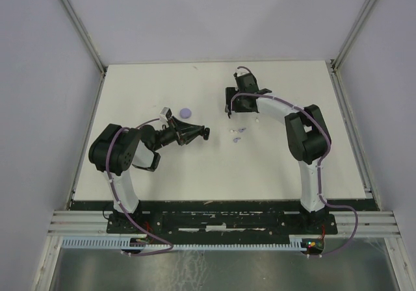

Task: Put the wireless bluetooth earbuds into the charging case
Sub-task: Pick up the earbud from the center of the board.

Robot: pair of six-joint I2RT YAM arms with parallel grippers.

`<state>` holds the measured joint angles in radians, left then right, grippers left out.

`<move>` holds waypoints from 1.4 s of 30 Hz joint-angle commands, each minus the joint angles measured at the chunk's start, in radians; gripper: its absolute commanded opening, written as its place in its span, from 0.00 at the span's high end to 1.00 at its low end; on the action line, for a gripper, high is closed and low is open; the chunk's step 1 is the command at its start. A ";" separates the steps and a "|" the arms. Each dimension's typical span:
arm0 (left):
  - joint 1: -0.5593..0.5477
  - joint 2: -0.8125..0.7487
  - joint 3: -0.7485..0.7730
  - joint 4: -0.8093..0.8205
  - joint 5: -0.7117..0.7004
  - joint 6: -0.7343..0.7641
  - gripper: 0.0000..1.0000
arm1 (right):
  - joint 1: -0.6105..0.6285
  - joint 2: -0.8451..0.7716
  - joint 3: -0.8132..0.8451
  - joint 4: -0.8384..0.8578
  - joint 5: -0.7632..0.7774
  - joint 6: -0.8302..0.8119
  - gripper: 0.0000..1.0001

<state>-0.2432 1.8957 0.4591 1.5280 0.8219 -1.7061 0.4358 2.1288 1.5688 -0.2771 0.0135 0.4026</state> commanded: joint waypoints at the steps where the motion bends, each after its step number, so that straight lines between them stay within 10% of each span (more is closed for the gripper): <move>1: 0.005 -0.007 0.015 0.202 0.023 0.022 0.97 | 0.015 0.017 0.064 0.004 -0.025 0.015 0.27; 42: 0.014 -0.006 -0.002 0.202 0.027 0.034 0.97 | 0.074 0.167 0.245 -0.211 0.147 -0.046 0.51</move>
<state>-0.2352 1.8957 0.4583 1.5280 0.8227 -1.7061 0.5060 2.2768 1.7786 -0.4648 0.1398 0.3618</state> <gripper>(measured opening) 0.314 0.502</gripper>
